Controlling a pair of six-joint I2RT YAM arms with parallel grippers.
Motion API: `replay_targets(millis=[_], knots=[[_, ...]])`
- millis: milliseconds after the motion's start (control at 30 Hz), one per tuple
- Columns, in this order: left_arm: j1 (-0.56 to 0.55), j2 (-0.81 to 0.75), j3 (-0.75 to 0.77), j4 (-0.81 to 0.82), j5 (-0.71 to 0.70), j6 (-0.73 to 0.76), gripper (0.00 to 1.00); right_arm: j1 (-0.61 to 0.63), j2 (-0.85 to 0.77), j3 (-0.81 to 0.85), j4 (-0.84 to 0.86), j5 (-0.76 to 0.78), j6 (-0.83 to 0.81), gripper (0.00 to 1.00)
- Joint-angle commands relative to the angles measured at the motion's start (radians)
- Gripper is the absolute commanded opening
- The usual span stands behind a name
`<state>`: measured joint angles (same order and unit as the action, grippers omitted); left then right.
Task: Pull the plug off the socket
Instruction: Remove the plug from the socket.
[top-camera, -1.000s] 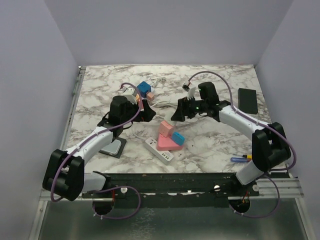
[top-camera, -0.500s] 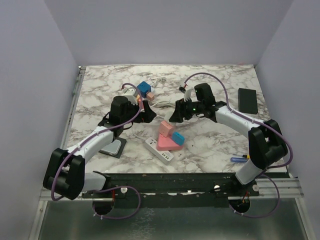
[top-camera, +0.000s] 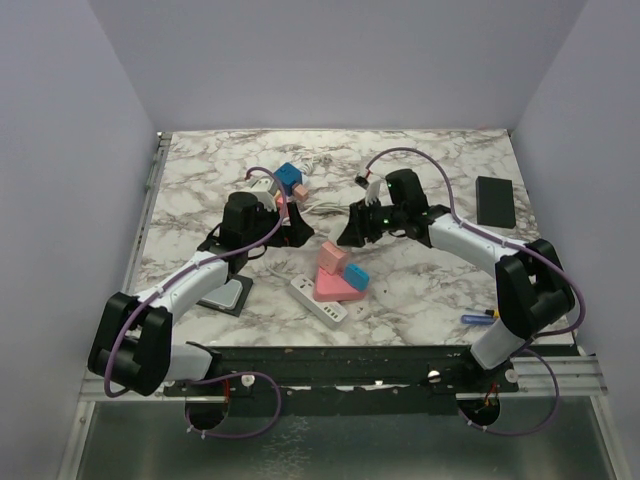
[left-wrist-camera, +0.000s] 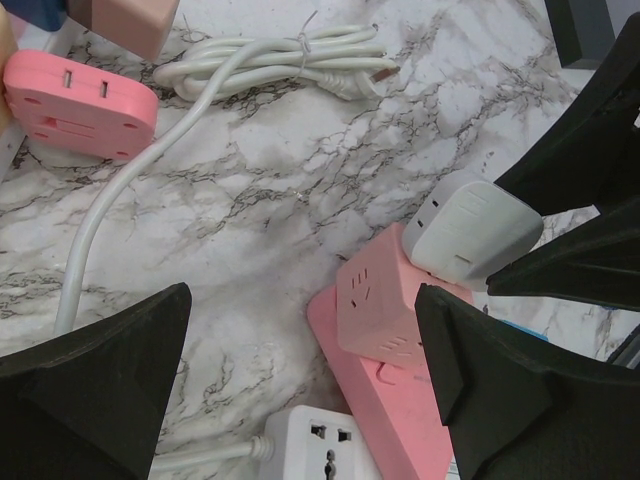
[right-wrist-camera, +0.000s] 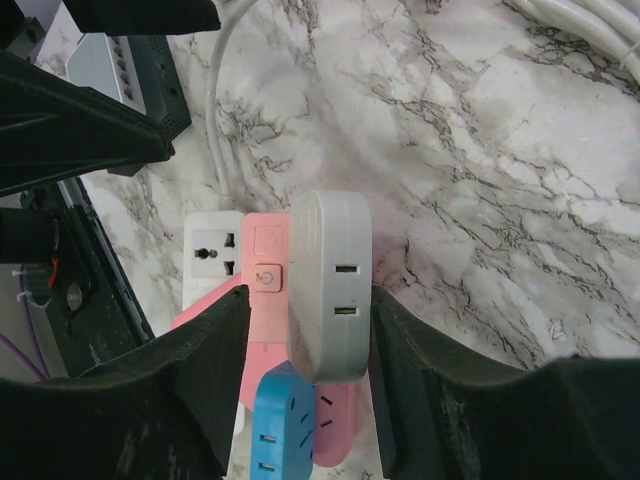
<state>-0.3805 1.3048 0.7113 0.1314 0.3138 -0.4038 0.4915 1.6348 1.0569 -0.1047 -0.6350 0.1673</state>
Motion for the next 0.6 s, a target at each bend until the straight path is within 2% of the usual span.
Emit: replay_targets(millis=[0, 167, 567], knots=[[0.005, 0.012, 0.016, 0.002, 0.033, -0.005, 0.99, 0.028, -0.017, -0.020, 0.019, 0.035, 0.005, 0.54], [0.005, 0.020, 0.018, 0.001, 0.041, -0.008, 0.99, 0.039, -0.026, -0.027, 0.015, 0.067, 0.009, 0.52], [0.005, 0.023, 0.017, 0.002, 0.046, -0.007, 0.99, 0.038, -0.011, -0.010, 0.010, 0.119, 0.014, 0.41]])
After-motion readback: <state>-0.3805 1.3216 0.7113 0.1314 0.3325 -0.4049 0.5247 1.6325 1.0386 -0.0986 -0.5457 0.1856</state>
